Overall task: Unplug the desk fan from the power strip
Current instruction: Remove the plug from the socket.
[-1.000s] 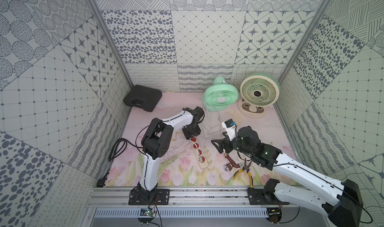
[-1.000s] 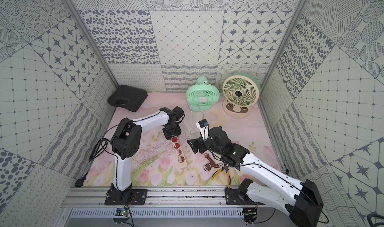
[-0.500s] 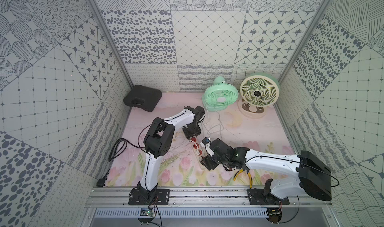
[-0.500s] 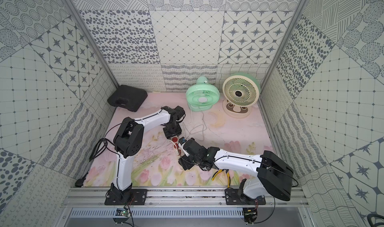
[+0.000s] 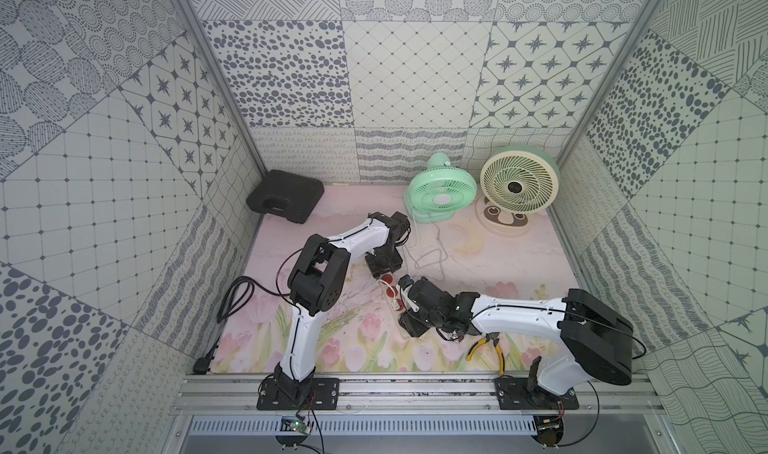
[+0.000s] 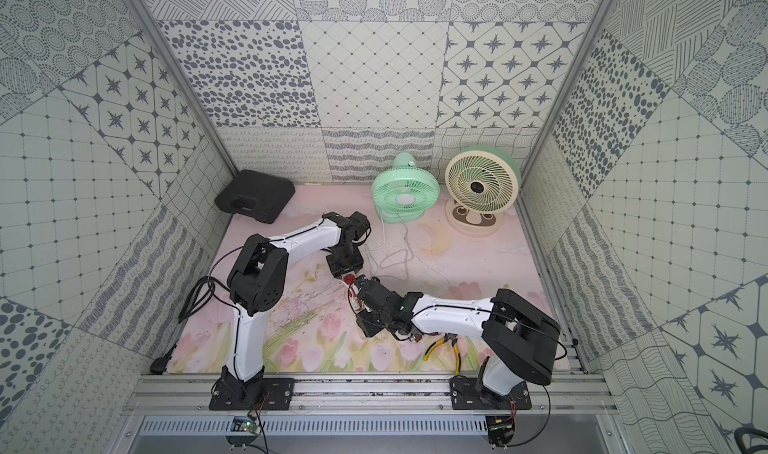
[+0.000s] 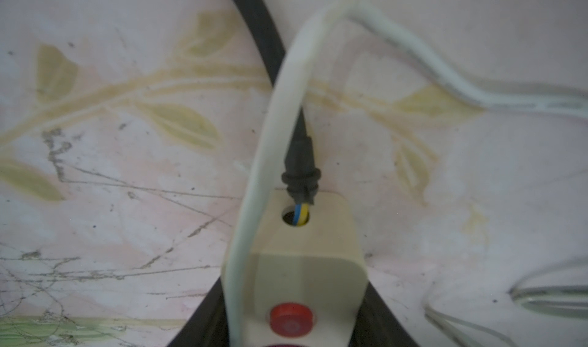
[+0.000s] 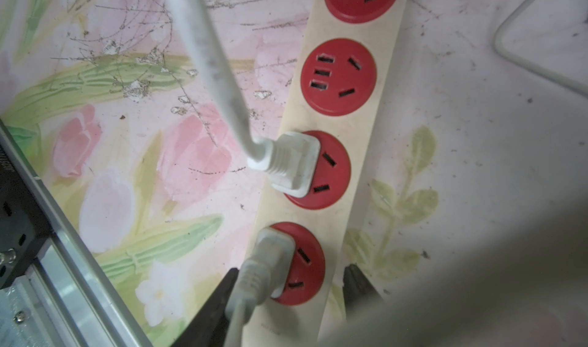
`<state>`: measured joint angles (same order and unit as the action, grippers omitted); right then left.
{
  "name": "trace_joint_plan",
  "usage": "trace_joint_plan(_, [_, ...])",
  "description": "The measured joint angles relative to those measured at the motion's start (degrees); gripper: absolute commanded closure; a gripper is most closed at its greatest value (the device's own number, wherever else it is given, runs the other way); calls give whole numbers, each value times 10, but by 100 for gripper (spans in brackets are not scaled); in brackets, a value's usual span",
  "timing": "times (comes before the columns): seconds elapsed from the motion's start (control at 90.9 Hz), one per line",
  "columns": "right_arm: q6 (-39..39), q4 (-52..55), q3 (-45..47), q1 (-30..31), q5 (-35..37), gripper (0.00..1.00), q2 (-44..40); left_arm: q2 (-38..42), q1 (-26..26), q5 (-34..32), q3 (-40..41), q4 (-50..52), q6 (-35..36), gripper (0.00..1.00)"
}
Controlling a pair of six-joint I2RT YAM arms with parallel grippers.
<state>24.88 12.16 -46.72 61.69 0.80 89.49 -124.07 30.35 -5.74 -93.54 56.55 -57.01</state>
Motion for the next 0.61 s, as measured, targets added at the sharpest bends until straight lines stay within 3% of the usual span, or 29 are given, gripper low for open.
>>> trace_joint_plan(0.605, [5,-13,-4,5,0,81,2,-1,0,2,0,0,-9,100])
